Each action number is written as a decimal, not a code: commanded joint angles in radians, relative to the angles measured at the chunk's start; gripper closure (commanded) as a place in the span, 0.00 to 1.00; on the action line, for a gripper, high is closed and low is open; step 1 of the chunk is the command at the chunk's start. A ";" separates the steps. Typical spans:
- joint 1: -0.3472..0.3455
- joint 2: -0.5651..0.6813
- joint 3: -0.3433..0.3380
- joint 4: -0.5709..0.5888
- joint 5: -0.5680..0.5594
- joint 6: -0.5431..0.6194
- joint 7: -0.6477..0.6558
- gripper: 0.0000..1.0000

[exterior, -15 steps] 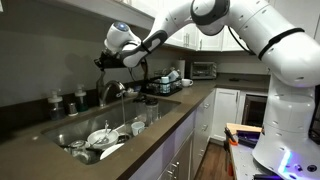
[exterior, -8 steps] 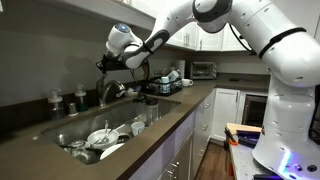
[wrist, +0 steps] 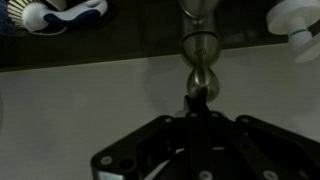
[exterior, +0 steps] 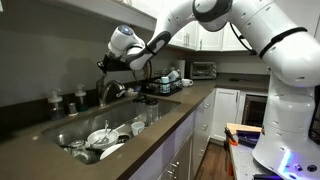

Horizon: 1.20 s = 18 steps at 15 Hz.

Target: Close the tap

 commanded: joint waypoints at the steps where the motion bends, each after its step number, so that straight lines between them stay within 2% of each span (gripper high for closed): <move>1: 0.060 -0.053 -0.106 -0.066 -0.125 0.040 0.192 0.97; 11: 0.187 -0.092 -0.271 -0.089 -0.434 0.023 0.596 0.96; 18: 0.227 -0.189 -0.310 -0.198 -0.603 0.019 0.794 0.96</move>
